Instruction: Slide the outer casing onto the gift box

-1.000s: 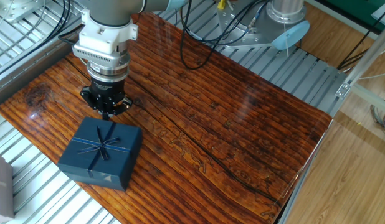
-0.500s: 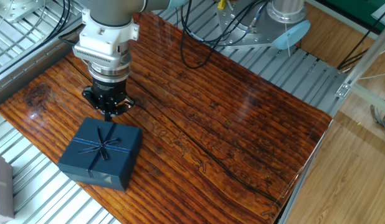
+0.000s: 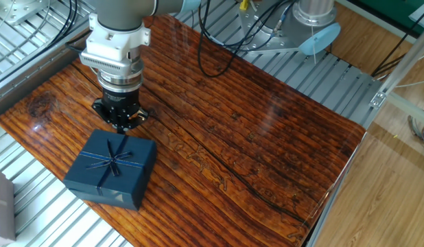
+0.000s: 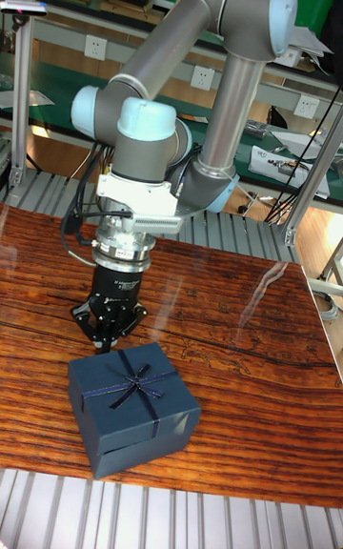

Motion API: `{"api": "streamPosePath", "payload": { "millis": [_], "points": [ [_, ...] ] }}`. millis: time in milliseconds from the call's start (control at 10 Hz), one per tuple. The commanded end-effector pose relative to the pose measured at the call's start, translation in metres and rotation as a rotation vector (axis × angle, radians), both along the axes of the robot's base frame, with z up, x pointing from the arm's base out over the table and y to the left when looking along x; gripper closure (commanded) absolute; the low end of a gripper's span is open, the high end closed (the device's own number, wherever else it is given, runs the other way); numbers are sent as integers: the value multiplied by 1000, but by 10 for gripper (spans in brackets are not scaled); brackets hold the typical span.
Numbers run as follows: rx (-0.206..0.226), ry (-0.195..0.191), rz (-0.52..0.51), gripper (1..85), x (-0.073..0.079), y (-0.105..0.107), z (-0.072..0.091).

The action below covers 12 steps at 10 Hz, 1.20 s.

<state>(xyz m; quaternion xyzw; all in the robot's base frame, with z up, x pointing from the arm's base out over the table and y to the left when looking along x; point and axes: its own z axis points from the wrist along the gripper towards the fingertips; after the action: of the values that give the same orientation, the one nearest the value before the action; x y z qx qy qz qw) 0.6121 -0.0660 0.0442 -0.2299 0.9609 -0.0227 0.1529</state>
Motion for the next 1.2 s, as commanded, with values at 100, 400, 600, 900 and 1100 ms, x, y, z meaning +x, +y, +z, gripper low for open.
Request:
{"api": "streamPosePath", "payload": {
  "millis": [100,400,600,900,1100],
  "points": [
    [17,-9,-2,847,3,3,0],
    [-19,-19,-13,847,10,4,10],
    [-12,-18,-12,847,10,4,12],
    [-5,-13,-12,847,9,7,18],
    [-2,-13,-22,847,9,10,20]
  ]
}}
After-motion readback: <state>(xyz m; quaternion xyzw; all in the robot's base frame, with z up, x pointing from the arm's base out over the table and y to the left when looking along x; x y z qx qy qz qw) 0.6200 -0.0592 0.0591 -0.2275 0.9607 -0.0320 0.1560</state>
